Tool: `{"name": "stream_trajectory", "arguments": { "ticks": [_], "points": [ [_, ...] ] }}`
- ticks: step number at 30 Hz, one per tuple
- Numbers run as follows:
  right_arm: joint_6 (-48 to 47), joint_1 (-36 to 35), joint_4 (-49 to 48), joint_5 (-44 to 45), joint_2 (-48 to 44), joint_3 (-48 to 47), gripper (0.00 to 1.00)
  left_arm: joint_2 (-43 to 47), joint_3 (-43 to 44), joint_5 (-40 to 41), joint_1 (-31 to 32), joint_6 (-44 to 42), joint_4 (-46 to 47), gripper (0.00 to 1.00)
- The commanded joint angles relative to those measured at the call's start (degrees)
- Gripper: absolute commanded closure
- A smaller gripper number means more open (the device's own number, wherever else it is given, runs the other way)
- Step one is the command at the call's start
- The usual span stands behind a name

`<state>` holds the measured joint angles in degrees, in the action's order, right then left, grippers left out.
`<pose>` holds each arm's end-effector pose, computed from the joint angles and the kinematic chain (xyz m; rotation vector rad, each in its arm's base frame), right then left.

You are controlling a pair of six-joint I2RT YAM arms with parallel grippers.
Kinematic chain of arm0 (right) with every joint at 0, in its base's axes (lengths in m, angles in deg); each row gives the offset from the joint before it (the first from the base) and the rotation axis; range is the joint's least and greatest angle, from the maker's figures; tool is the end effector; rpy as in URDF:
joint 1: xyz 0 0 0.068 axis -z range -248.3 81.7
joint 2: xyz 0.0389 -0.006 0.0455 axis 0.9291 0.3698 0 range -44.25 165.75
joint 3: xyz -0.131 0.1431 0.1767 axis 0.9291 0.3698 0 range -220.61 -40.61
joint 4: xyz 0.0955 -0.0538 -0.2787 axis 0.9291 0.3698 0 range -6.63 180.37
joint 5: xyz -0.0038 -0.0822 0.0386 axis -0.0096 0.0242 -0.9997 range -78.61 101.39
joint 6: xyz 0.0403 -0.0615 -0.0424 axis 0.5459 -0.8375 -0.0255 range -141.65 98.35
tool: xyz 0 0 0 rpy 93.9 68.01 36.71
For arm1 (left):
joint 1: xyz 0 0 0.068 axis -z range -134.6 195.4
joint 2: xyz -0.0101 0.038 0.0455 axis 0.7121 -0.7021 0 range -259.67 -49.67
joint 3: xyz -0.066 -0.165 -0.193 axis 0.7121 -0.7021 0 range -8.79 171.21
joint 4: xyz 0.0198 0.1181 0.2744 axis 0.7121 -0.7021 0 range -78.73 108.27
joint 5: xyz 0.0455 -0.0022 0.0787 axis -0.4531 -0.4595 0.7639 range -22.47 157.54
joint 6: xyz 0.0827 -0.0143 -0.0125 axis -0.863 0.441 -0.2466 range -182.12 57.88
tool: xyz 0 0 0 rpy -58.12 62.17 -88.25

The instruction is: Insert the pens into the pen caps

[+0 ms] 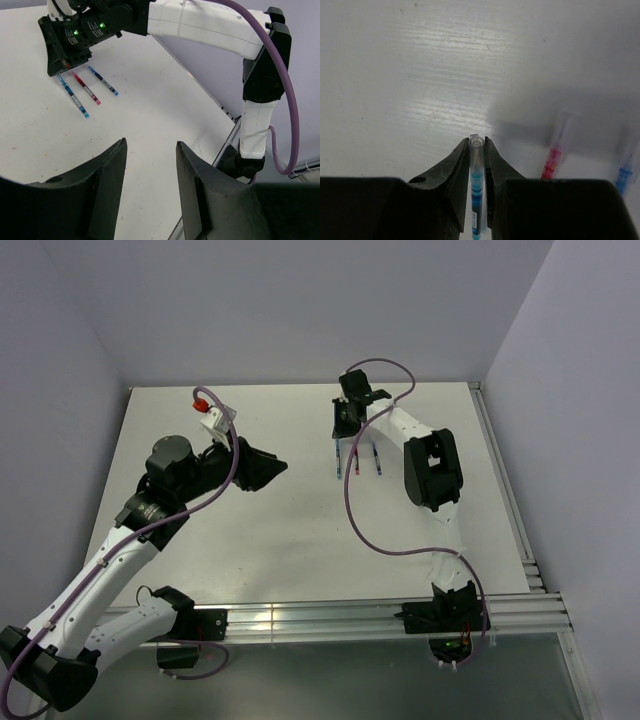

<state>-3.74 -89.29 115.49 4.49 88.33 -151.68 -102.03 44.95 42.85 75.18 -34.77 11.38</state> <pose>0.5256 0.2113 0.1321 -0.1190 2.5472 0.4237 0.2363 -0.1712 0.3673 0.3842 1.7403 -1.0949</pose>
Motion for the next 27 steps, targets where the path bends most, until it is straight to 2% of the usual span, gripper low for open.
{"name": "stream_trajectory", "arguments": {
  "ticks": [1,9,18,23,26,27],
  "points": [
    [-0.5,0.4,0.0,1.0,0.8,-2.2,0.79,-0.1,0.2,-1.2,-0.5,0.6,2.1,0.51],
    [-0.9,0.4,0.0,1.8,0.6,-1.6,0.65,-0.2,0.1,-0.9,-0.5,0.6,2.0,0.51],
    [-0.8,0.4,-0.1,2.9,-0.9,-0.5,0.63,-0.3,0.1,-0.5,-0.7,0.6,2.1,0.51],
    [-0.5,0.4,-1.0,4.1,-8.1,1.6,0.6,-0.4,0.2,0.3,-1.0,0.3,1.6,0.51],
    [0.5,0.4,-3.2,4.1,-16.4,5.6,0.53,0.0,0.5,1.0,-1.0,0.1,1.3,0.51],
    [0.9,0.4,-5.8,3.5,-19.2,9.9,0.49,0.1,0.4,1.0,-1.0,0.2,1.3,0.51]
  ]
}}
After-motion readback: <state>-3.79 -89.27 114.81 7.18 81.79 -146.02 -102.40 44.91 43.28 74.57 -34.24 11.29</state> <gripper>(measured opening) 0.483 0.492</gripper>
